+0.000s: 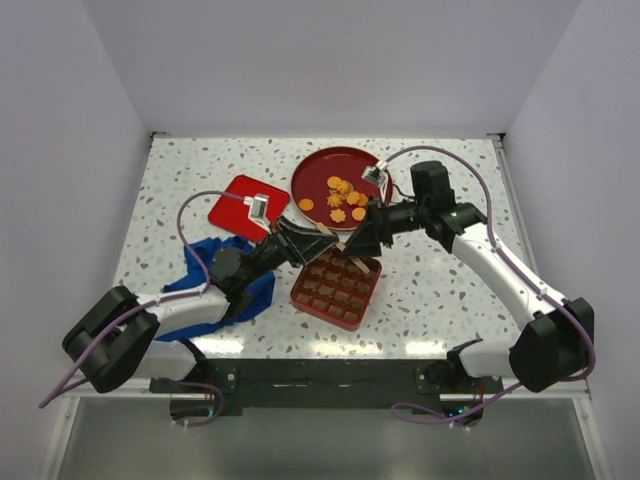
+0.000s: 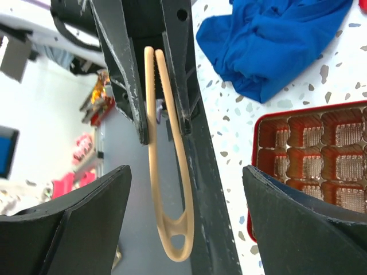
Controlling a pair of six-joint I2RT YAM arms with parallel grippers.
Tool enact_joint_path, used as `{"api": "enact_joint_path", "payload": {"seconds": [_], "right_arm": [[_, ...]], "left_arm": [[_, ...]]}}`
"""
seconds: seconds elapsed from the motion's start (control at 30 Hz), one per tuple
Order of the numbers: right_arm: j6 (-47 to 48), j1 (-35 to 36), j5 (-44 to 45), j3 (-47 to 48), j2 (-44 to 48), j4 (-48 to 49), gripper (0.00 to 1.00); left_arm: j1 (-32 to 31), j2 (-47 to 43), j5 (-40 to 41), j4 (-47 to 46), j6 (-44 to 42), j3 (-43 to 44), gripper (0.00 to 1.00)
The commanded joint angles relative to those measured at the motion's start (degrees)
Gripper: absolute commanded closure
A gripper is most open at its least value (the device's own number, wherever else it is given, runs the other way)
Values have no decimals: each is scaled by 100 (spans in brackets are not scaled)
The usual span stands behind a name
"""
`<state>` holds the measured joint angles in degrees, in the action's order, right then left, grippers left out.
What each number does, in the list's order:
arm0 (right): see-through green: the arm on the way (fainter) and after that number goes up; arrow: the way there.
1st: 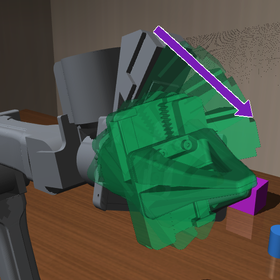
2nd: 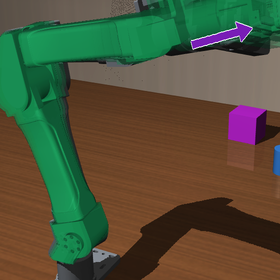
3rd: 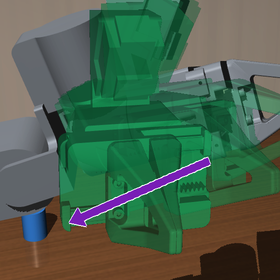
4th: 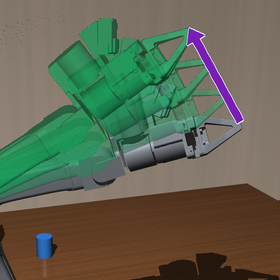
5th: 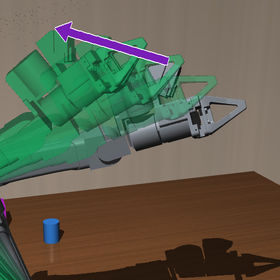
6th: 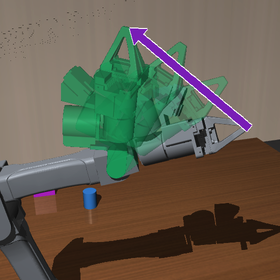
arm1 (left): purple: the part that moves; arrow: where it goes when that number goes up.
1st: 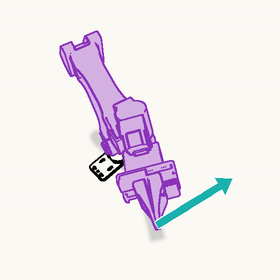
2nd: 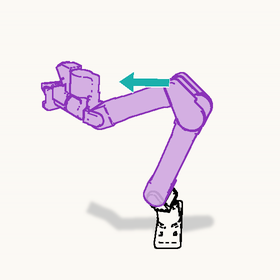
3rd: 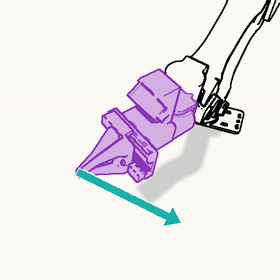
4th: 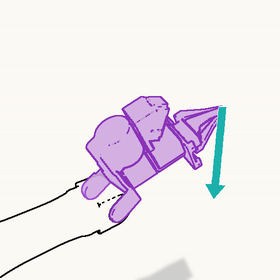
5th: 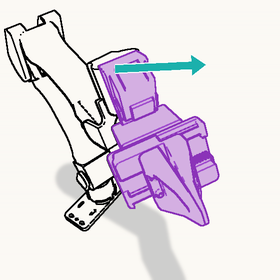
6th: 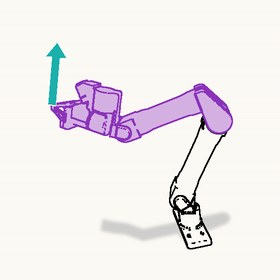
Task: Pack the cookies
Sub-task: Pass from the left arm to the right
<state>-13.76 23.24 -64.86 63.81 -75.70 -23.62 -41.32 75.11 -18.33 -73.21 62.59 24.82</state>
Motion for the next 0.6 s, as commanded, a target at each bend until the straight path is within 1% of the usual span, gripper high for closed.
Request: {"api": "enact_joint_path", "payload": {"seconds": [0.0, 0.07, 0.2, 0.33, 0.57], "right_arm": [[-1320, 13, 141, -167, 64, 1060, 18], [-1506, 31, 123, -220, 73, 1306, 19], [-1691, 57, 70, -316, 73, 1456, 22], [-1867, 101, 18, -387, 82, 1702, 28], [-2192, 119, -18, -405, 21, 2045, 35]], "left_arm": [[-16, -207, 593, -563, 201, -100, 71], [-8, -234, 742, -537, 271, -126, 71], [-16, -260, 989, -563, 394, -153, 71], [-16, -278, 1164, -502, 465, -109, 71], [-43, -225, 1288, -457, 579, -56, 71]]}}
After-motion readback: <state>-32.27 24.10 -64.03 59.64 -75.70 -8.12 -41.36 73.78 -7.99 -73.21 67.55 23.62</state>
